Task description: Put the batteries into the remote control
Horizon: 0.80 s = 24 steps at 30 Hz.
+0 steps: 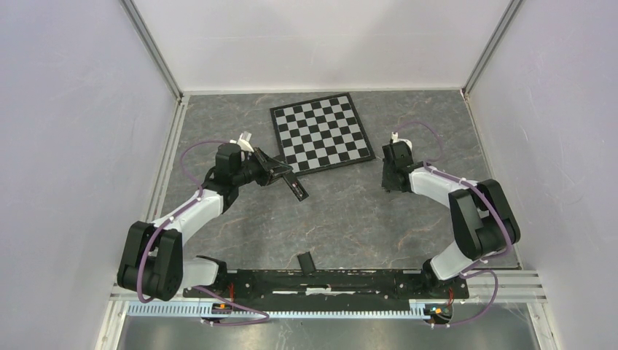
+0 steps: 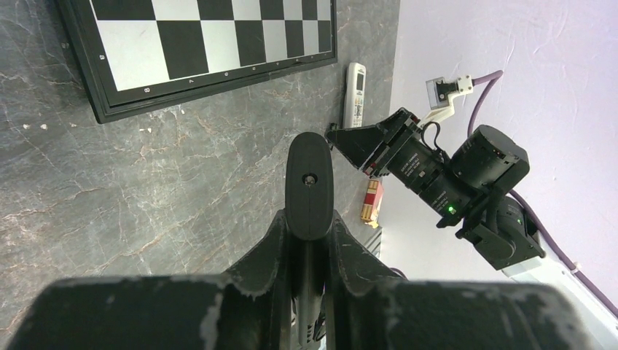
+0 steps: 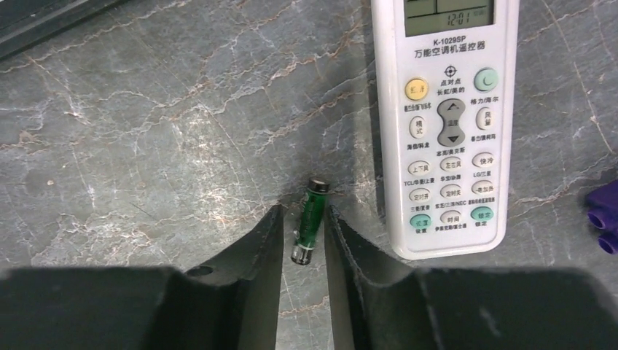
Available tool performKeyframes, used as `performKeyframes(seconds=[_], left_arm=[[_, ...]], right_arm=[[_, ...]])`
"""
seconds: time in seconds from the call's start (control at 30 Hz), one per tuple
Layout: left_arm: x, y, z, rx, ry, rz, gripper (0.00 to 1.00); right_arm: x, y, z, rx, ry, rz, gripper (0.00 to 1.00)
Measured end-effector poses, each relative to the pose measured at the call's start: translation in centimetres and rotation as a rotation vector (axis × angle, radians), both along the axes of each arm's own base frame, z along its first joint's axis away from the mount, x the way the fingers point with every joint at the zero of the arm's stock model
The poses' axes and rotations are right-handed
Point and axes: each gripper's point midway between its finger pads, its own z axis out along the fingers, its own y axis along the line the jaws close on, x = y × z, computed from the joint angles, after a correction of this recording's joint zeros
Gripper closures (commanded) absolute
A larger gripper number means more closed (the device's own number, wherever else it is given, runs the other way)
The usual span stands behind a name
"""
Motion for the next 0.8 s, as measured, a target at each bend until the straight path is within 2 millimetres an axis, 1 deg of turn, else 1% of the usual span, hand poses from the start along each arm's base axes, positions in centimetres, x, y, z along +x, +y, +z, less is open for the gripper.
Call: performKeyframes(seconds=[0.13,0.23,0.33,0.43,0.53,0.6,0.67,0.73,0.8], left_arm=[[0.0,0.0,0.0,0.000,-0.001,0.000,0.98],[0.0,0.0,0.0,0.000,-0.001,0.000,0.98],[0.0,0.0,0.0,0.000,-0.001,-0.001,0.98],[0.0,0.0,0.0,-0.002,-0.001,-0.004,0.98],[-0.1,-0.1,0.1,-0.006,-0.001,-0.011,0.98],[-0.2,-0.3,0.3,-0.016,-0.009,-0.027,0.98],[-0.2,-0.6,0.5,-0.028,-0.021,-0.043,0.98],[-0.1,-0.8,0.6,-0.036,-0.028,-0.057,0.98],[-0.1,-1.2,0.5,-0.043,-0.035,-0.071,0.98]], right_arm=[[0.0,0.2,0.0,0.020,-0.020,-0.002,0.78],[0.0,0.2,0.0,0.023,-0.029,-0.002,0.88],[-0.1,0.2,0.0,0.023,-0.034,0.000,0.96],[-0.2,0.3,0.1,0.022,-0.032,0.022,1.00],[-0.8,1.3,0.2,0.037,-0.012,0.106,1.00],[-1.6,3.2,0.5,0.070,0.001,0.209,1.00],[-2.7,6.1,1.4,0.124,-0.002,0.354,1.00],[-3.8,8.8,2.8,0.172,-0.026,0.486,1.00],[-5.2,12.0,5.2,0.241,-0.074,0.641,1.00]])
